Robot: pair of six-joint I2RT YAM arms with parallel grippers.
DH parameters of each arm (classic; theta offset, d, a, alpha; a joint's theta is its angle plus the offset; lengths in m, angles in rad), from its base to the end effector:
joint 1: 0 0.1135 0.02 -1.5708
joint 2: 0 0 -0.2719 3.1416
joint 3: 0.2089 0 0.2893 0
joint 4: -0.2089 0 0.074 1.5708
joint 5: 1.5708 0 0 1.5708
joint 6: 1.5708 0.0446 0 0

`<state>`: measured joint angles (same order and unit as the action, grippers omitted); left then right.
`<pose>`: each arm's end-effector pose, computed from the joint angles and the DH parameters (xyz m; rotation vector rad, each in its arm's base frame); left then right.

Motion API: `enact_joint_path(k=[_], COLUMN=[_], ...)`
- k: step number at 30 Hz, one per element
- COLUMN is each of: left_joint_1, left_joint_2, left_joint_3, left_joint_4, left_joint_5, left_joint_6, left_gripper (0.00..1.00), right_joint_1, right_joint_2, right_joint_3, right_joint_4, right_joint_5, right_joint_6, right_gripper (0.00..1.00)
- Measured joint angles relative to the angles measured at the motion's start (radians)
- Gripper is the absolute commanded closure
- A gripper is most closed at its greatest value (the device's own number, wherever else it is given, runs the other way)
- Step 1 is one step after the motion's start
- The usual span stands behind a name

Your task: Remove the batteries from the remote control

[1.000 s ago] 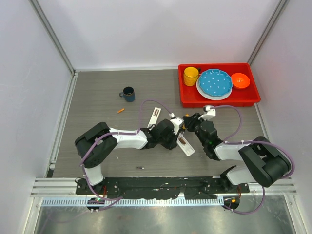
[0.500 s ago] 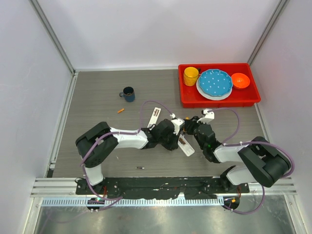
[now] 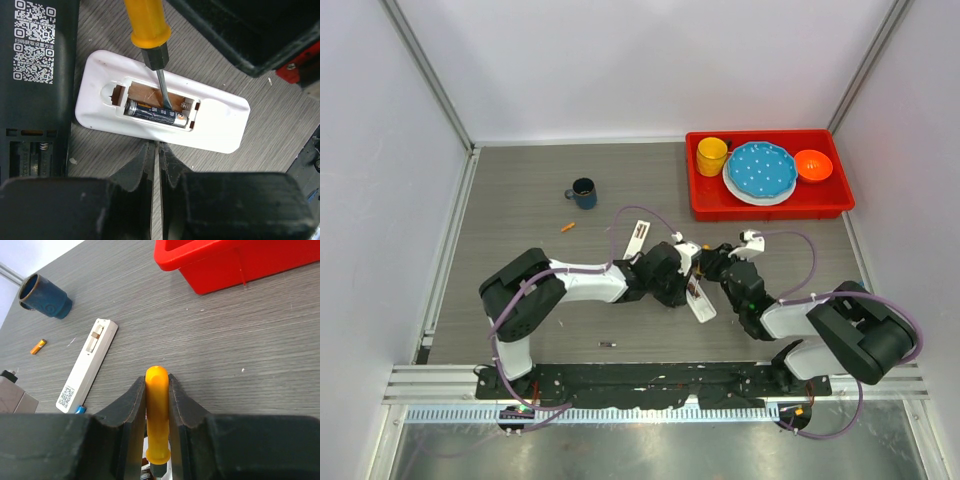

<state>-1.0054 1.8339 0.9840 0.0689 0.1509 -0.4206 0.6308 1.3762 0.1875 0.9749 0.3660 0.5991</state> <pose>0.2121 -0.3468 0.1199 0.8002 2.3834 -0.8288 0.2045 0.1296 0.1155 0.2380 1.7890 0.5604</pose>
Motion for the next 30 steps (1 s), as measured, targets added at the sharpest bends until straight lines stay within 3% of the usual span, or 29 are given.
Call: enact_joint_path(k=[24,30], left_joint_1=[0.011,0.011], left_joint_2=[0.022,0.022], left_joint_3=[0.042,0.041], left_joint_4=[-0.045,-0.04], left_joint_5=[0.018,0.011], left_joint_6=[-0.001,0.001], left_gripper=[0.94,0.89], right_joint_1=[-0.004,0.004], right_joint_2=[-0.011,-0.03], right_joint_3=[-0.016,0.011], right_joint_4=[0.021,0.001], right_joint_5=[-0.002,-0.037], right_joint_6=[0.086,0.096], right_gripper=[0.99,0.99])
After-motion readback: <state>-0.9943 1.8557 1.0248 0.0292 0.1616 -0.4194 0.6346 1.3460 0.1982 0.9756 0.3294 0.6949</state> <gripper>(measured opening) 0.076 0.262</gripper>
